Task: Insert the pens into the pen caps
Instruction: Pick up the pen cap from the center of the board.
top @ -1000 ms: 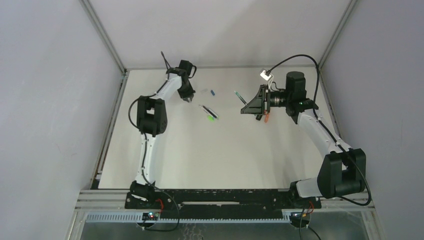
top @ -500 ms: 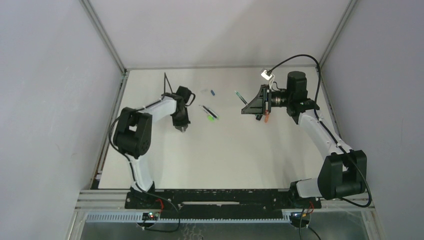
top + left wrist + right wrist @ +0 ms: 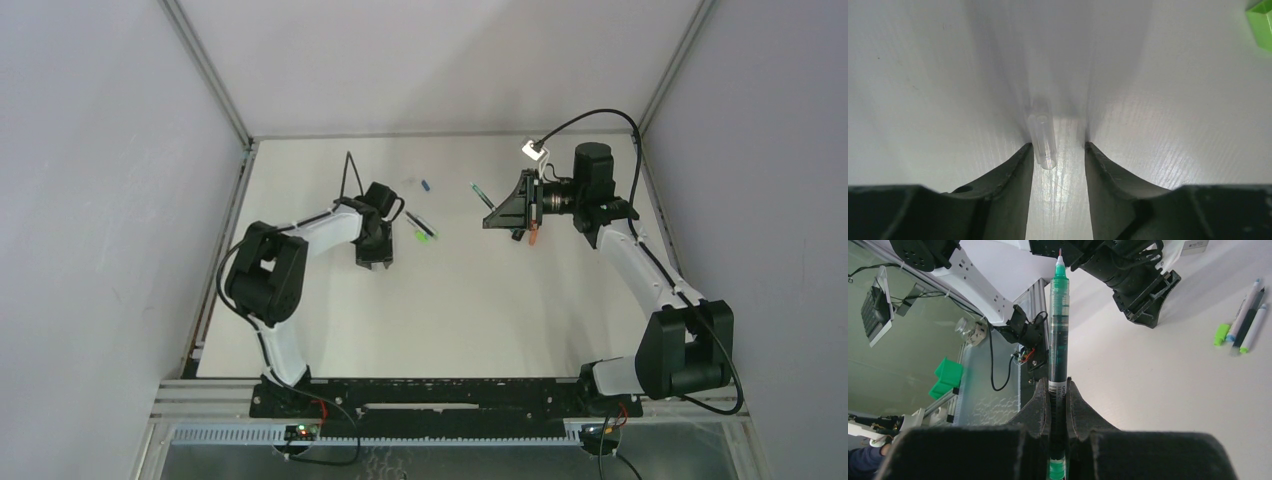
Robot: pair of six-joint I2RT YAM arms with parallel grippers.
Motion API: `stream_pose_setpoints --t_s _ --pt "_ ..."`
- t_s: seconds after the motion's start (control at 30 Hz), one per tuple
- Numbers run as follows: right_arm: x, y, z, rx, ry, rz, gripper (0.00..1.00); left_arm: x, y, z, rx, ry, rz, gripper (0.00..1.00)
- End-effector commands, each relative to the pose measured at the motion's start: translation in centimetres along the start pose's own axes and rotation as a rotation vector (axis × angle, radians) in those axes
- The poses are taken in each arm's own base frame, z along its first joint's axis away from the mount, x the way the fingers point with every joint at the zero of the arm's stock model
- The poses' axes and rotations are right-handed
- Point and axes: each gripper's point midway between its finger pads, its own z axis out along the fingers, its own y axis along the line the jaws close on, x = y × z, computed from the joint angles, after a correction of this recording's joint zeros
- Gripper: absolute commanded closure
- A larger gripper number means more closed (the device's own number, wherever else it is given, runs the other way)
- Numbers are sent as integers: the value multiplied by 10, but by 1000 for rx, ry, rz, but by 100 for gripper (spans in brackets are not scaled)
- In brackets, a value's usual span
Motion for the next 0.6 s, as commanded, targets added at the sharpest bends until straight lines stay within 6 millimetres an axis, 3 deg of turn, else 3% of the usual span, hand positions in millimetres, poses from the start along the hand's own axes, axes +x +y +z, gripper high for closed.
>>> stream_pose_setpoints --t_s 0.0,0.3,0.57 --pt "-5 10 -3 -15 -9 -41 100 24 10 25 -53 92 45 53" --pt "-5 10 -3 -14 -9 -41 100 19 19 29 -124 105 60 62" --pt "-6 11 -4 -15 -10 -45 100 13 18 32 -126 106 62 60"
